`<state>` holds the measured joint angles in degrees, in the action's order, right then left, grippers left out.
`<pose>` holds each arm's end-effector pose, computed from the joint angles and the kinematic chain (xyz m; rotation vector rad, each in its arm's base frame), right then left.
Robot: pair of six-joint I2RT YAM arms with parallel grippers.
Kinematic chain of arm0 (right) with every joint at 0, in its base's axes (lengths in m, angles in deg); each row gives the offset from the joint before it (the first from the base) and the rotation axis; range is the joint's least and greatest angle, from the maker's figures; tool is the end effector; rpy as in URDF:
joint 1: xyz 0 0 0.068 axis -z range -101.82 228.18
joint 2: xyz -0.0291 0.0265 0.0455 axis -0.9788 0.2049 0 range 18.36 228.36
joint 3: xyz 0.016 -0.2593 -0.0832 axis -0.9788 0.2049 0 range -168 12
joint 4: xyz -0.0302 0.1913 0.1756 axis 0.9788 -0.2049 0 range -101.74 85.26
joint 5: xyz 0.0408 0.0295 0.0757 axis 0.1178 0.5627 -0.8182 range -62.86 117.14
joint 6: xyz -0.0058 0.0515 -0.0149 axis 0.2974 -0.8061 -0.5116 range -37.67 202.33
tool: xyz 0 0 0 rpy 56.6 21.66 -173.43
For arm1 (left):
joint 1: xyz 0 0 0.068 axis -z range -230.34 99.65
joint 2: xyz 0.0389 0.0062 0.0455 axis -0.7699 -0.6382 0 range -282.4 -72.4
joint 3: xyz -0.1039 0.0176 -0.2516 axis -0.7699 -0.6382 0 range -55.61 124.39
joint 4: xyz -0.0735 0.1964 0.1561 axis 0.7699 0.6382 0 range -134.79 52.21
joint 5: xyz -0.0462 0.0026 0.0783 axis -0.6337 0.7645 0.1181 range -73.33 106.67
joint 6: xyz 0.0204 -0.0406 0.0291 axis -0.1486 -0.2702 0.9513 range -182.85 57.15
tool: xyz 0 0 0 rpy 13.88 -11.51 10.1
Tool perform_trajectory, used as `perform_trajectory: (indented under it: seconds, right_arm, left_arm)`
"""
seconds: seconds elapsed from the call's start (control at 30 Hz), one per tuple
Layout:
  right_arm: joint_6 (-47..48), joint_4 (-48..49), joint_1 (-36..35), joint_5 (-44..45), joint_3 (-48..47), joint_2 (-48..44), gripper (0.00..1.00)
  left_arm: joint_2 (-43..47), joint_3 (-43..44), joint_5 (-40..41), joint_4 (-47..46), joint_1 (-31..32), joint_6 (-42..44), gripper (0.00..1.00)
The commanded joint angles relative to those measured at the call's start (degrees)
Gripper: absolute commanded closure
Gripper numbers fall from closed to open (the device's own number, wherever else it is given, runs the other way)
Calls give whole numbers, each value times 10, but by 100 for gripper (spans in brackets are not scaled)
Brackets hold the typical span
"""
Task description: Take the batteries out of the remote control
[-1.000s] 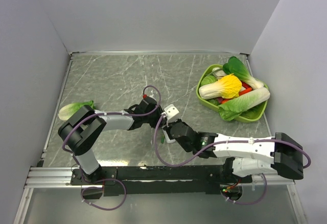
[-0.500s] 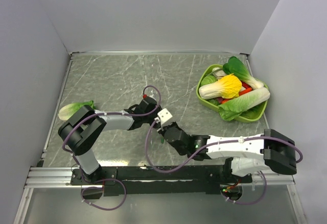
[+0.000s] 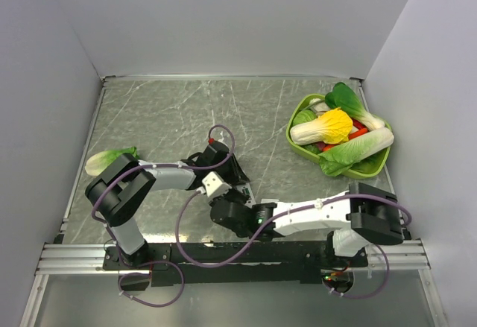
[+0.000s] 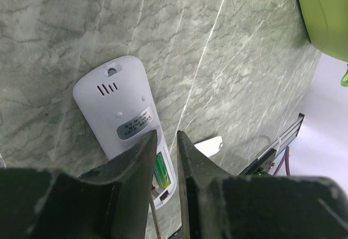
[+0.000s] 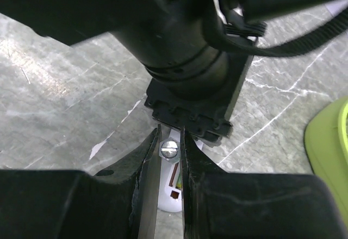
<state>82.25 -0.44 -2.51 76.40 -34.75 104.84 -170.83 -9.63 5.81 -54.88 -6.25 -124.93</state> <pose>0.0768 0.3013 0.2102 -0.8894 1.7454 -0.0286 0.2368 -0.2387 0.1435 -0.2971 2.5697 -1.0596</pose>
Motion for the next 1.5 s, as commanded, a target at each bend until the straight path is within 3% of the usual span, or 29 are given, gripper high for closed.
perform_trajectory:
  seconds: [0.0,0.5,1.47]
  right_arm:
    - [-29,-87,-4,20,-41,45,100]
    - [-9,-117,-11,4,-61,-33,100]
    - [-76,-110,-18,68,-56,44,100]
  left_arm:
    - [-36,-23,36,83,2,14,70]
    - [-40,-23,35,80,1,13,70]
    - [-40,-24,32,78,2,13,71]
